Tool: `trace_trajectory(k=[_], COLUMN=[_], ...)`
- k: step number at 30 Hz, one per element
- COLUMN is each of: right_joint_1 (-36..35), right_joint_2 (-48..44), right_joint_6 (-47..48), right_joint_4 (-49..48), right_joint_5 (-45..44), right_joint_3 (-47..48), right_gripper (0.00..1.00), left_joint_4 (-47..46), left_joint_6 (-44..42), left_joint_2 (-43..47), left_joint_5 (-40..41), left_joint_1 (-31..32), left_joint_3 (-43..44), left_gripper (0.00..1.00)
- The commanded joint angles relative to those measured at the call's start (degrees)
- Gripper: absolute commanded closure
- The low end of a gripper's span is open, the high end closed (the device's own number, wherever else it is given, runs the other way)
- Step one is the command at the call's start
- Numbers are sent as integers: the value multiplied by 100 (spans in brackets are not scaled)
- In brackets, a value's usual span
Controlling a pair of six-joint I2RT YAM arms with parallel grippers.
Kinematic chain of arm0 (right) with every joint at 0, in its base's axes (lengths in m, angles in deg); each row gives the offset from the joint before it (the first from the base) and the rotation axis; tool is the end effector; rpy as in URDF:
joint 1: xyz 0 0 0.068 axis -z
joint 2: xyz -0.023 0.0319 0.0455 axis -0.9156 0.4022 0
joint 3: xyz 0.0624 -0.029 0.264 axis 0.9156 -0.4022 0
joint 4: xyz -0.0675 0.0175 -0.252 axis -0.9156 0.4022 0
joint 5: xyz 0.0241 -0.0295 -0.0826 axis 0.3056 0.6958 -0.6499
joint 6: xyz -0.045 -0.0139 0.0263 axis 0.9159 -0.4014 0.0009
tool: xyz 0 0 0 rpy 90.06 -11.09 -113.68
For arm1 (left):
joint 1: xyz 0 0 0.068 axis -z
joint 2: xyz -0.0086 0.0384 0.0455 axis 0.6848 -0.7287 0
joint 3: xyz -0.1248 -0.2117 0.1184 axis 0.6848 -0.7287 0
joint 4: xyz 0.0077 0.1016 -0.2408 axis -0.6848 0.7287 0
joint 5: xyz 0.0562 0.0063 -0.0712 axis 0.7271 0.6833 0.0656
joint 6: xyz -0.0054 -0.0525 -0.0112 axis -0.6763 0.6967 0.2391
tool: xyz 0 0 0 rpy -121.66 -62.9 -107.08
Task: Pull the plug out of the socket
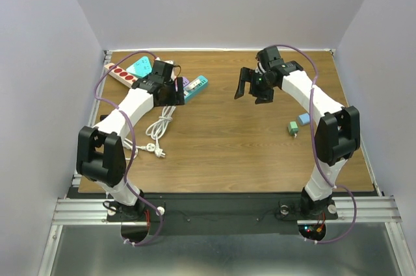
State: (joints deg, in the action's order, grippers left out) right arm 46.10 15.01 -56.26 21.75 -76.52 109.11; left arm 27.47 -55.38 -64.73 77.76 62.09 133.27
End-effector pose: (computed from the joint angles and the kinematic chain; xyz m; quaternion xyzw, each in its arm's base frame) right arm 0.3692 0.1445 0.2834 0.0233 0.9554 0.2114 0.2049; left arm 0.3365 -0.1140 0.2815 0.0261 0.9240 -0.0984 0.3686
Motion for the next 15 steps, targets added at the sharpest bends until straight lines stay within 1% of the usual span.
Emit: trace_trajectory(k=[1, 3, 9, 15], right_joint_1=[-3, -3, -3, 6], right_joint_2=[15, 15, -20, -82], right_joint_6=[70, 88, 106, 123], right_joint_4=[-170, -170, -170, -170], right_joint_5=[4, -14, -40, -101], right_joint_3=[144, 153, 109, 74], right_gripper=[0, 0, 0, 0], left_joint_4=[118, 198, 119, -189], left_joint_6=[16, -2, 24, 77], left_joint_2=[121, -55, -486, -1013], left_joint_5=[434, 662, 997, 1305], left_joint_1=[116, 169, 196, 187], left_joint_3=[-46, -124, -257, -353], left_gripper=[19, 18, 18, 18])
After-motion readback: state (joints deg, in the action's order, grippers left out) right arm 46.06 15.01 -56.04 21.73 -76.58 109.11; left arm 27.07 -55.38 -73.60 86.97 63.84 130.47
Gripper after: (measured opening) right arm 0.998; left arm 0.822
